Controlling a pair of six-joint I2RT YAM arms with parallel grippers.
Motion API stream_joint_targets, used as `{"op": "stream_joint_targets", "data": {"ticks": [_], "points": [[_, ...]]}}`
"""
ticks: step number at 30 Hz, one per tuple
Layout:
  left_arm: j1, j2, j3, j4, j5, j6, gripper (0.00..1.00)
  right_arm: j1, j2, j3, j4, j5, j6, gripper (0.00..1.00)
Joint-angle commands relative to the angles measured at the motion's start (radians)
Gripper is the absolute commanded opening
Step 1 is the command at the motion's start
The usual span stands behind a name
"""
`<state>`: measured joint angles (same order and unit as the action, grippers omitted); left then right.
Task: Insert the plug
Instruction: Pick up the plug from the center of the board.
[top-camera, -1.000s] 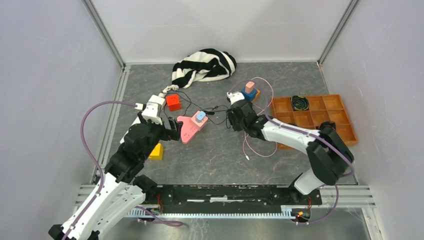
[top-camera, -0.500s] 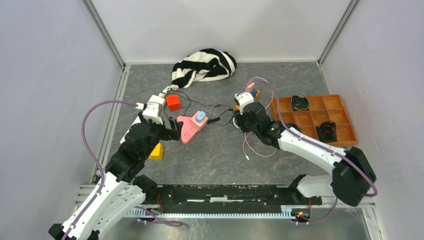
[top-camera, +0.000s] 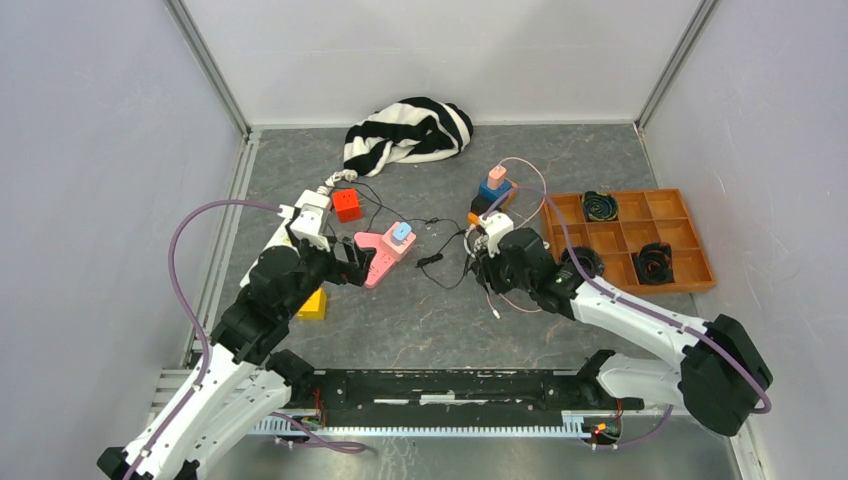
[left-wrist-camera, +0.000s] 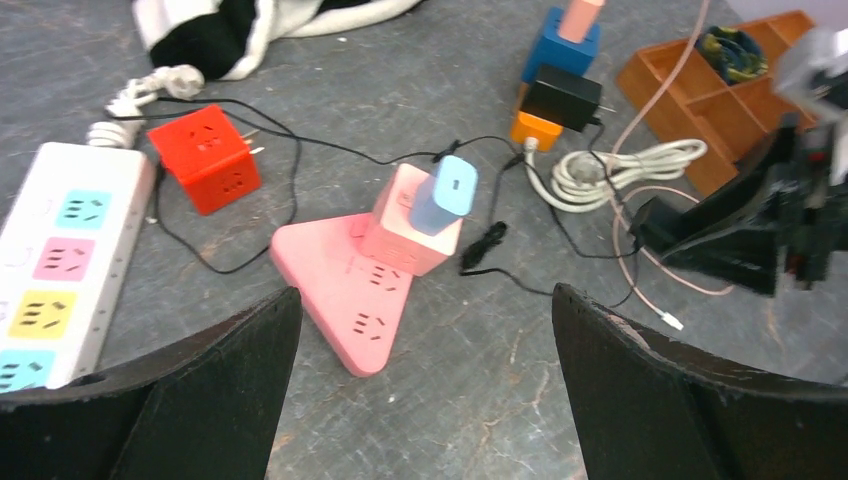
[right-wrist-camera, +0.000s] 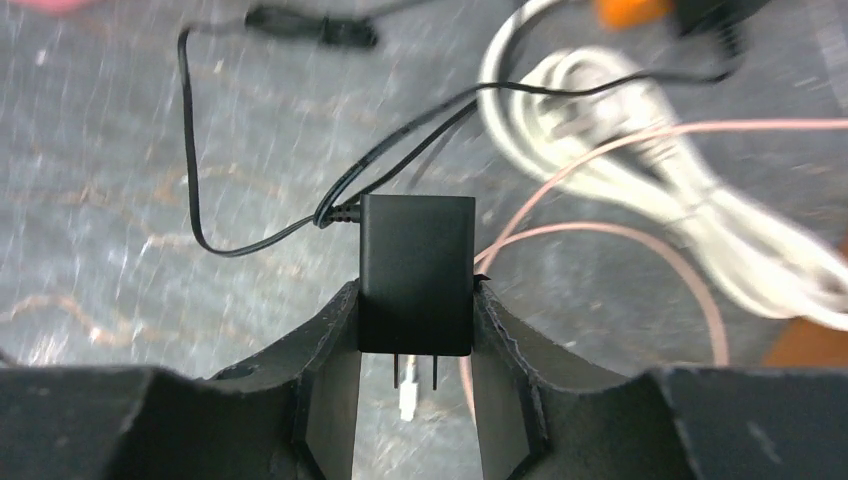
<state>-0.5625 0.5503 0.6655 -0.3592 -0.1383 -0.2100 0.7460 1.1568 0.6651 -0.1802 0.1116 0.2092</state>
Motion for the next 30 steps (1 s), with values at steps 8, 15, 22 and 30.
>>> {"op": "stream_joint_targets", "data": {"ticks": [8, 15, 22, 30], "points": [[0.002, 0.063, 0.016, 0.109, 0.341, -0.197, 0.93, 0.008, -0.022, -0.132, 0.199, -0.368, 0.113, 0.35], [0.003, 0.093, 0.036, 0.140, 0.451, -0.264, 0.88, 0.046, -0.133, -0.166, 0.278, -0.175, -0.126, 0.36], [0.003, 0.154, 0.089, 0.174, 0.549, -0.301, 0.87, 0.052, -0.222, -0.080, 0.303, -0.165, -0.379, 0.36], [0.002, 0.252, 0.101, 0.262, 0.665, -0.358, 0.81, 0.054, -0.295, -0.143, 0.440, -0.374, -0.664, 0.38]]}}
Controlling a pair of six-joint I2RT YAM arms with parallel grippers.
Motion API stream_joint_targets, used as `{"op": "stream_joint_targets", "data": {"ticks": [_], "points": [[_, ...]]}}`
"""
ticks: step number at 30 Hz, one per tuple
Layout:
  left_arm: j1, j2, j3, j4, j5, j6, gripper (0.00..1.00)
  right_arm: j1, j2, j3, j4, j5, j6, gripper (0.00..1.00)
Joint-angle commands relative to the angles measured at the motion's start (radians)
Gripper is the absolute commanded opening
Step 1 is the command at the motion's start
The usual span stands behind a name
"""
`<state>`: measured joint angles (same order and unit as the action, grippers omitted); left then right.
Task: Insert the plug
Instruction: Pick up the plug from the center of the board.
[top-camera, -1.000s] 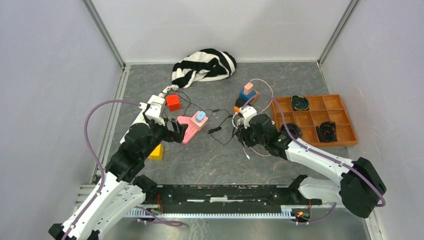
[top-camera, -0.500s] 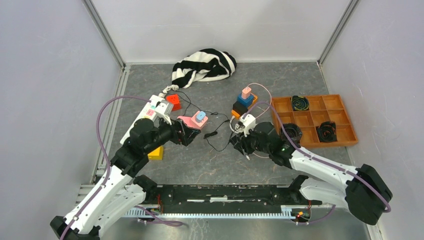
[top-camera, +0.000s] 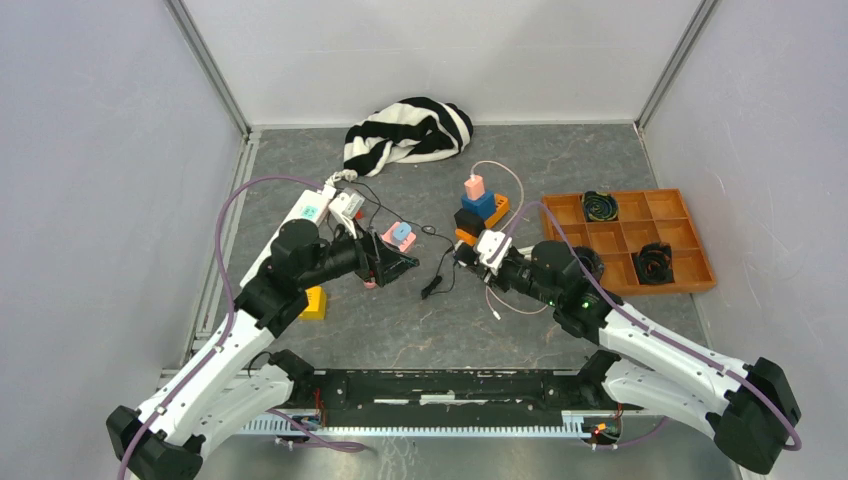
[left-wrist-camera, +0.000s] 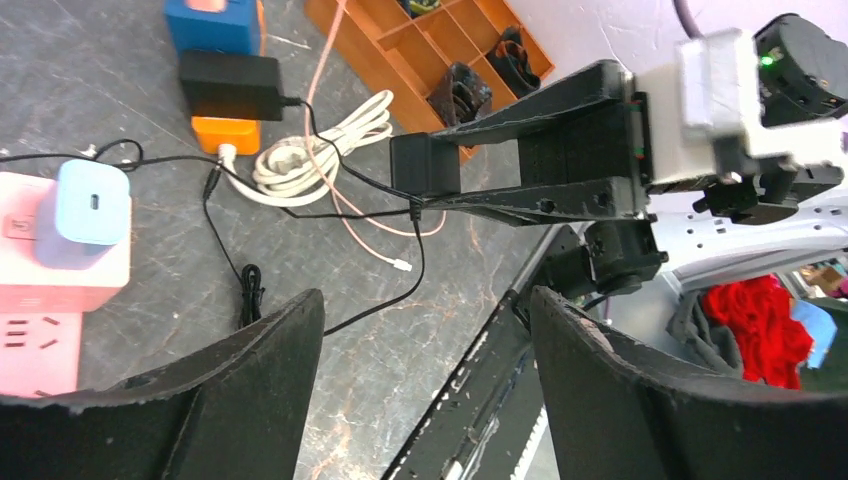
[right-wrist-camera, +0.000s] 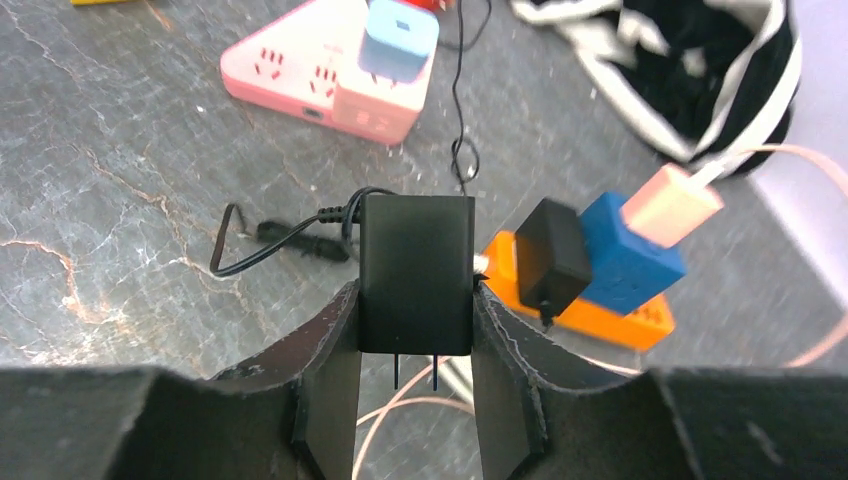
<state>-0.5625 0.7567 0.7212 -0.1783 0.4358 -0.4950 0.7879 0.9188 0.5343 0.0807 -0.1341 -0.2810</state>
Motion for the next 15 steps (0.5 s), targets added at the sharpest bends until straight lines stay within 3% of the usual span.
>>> {"op": "stream_joint_targets", "data": {"ticks": [1, 6, 11, 15], "points": [[0.002, 0.064, 0.049, 0.076, 0.095, -0.084, 0.80, 0.012, -0.066, -0.020, 0.193, -0.129, -0.176, 0.38], [0.003, 0.119, 0.038, 0.094, 0.154, -0.075, 0.81, 0.013, -0.065, -0.019, 0.178, -0.032, -0.076, 0.38], [0.002, 0.131, -0.033, 0.219, 0.174, -0.115, 0.84, 0.012, -0.056, -0.108, 0.282, -0.138, -0.045, 0.38], [0.003, 0.179, -0.039, 0.274, 0.217, -0.141, 0.86, 0.012, -0.056, -0.122, 0.274, -0.114, -0.085, 0.38]]}}
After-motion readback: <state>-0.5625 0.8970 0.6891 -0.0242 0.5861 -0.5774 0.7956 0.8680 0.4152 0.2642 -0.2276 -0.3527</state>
